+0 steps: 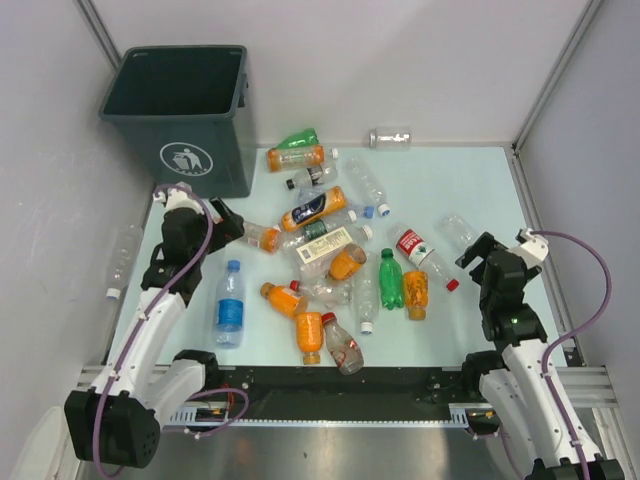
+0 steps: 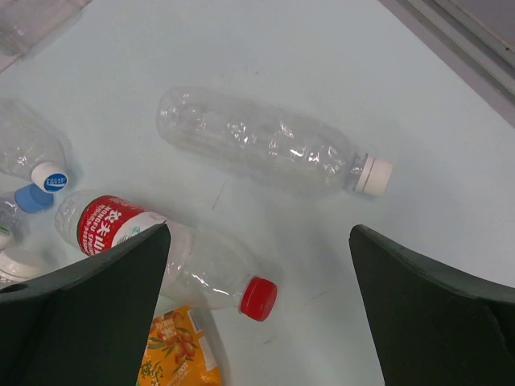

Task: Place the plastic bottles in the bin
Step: Pick up the plastic bottle at the center of the board.

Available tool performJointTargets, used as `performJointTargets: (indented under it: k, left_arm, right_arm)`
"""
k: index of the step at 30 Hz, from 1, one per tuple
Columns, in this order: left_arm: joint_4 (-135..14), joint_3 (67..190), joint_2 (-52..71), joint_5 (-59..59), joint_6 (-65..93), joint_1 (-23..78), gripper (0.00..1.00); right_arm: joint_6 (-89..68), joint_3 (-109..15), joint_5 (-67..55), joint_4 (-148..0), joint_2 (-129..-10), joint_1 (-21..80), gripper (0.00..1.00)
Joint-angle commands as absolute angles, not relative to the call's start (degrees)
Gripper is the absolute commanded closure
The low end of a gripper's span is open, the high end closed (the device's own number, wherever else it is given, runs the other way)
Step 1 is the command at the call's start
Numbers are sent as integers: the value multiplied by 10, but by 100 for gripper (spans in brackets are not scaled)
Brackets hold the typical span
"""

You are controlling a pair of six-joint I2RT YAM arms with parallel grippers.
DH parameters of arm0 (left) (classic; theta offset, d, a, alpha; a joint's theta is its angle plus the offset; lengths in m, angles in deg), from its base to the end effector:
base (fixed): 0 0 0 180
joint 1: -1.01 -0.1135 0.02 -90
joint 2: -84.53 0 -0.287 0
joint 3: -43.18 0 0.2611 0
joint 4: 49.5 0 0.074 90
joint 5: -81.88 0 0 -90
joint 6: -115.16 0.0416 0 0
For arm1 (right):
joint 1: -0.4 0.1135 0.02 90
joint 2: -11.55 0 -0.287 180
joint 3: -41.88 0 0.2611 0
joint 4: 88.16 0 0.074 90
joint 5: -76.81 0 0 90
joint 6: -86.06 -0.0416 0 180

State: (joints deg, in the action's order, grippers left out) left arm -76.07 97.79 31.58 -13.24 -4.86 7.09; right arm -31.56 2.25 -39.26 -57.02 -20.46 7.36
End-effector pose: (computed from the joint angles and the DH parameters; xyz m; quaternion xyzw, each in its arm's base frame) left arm 0.2120 -0.0188 0.3015 -0.1982 0.8188 -0.1307 0.5226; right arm 0.1387 -0.0015 0.2558 0.2677 0.7795 -0.0214 0.5660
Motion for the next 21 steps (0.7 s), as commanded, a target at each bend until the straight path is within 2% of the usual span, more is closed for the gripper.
performJointTargets:
  k: [1,7,11,18,21]
  left_arm:
    - [-778,1021,332,-91,-63,67,0]
    - [-831,1050,381,-28,-97,62,0]
    - [-838,1043,443,-44,-88,59,0]
    - [-878,1047,457,-19,-61,59,0]
    - [-857,1009,462,61,-83,59,0]
  right_arm:
    - [-339,-8,-393,-547,-194,65,0]
    - [-452,-10,-440,-518,-152,59,0]
    - [-425,-8,-429,-518,-130,56,0]
    - [-413,-13,-340,-525,-152,57,0]
    - [-434,-17,-310,-515,-176,56,0]
